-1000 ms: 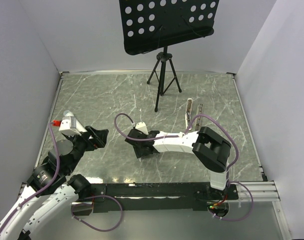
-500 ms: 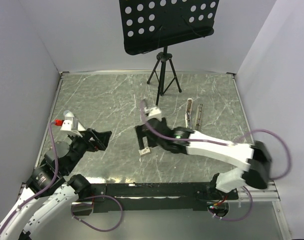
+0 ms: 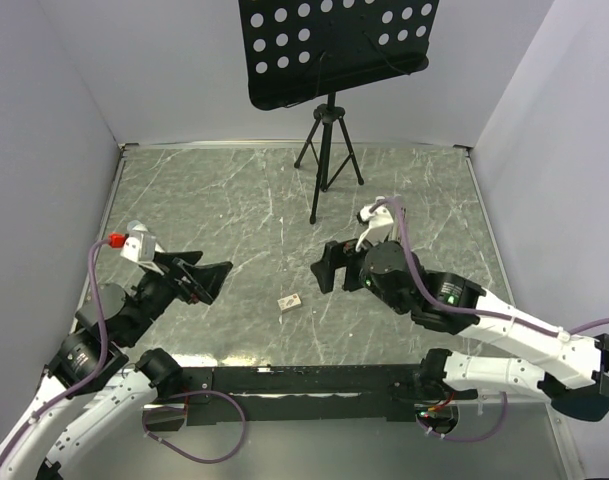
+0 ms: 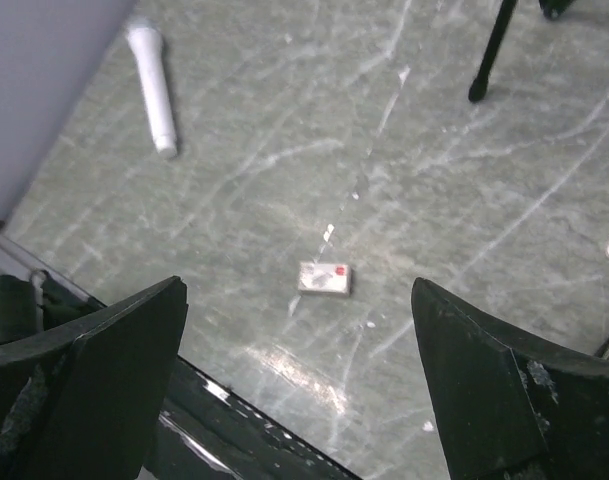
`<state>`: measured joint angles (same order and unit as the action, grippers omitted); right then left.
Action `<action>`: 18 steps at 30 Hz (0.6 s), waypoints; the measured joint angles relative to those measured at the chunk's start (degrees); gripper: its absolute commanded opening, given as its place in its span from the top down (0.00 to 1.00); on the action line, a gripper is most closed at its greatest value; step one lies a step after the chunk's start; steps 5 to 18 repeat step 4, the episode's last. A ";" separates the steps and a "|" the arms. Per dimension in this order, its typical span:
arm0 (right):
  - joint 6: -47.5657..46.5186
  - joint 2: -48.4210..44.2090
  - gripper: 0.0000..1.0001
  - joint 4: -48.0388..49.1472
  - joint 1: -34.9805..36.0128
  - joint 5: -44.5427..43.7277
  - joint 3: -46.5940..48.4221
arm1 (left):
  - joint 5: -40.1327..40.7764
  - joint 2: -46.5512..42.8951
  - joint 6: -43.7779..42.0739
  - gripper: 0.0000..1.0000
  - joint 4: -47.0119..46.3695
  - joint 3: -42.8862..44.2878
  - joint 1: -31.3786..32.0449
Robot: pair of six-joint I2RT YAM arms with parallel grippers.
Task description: Unload the staples from the stapler
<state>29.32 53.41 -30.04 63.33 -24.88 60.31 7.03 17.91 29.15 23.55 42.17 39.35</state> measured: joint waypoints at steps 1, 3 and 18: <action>0.00 -0.44 0.00 -0.04 0.00 -0.04 -1.31 | -0.37 0.24 0.00 0.03 -0.26 0.04 0.00; 0.22 -0.81 0.00 -0.50 0.00 -0.17 -3.82 | -1.05 0.66 0.02 0.03 -0.52 0.07 0.00; 0.33 -0.79 0.00 -0.76 0.00 -0.22 -4.57 | -1.22 0.76 0.02 0.03 -0.59 0.07 0.00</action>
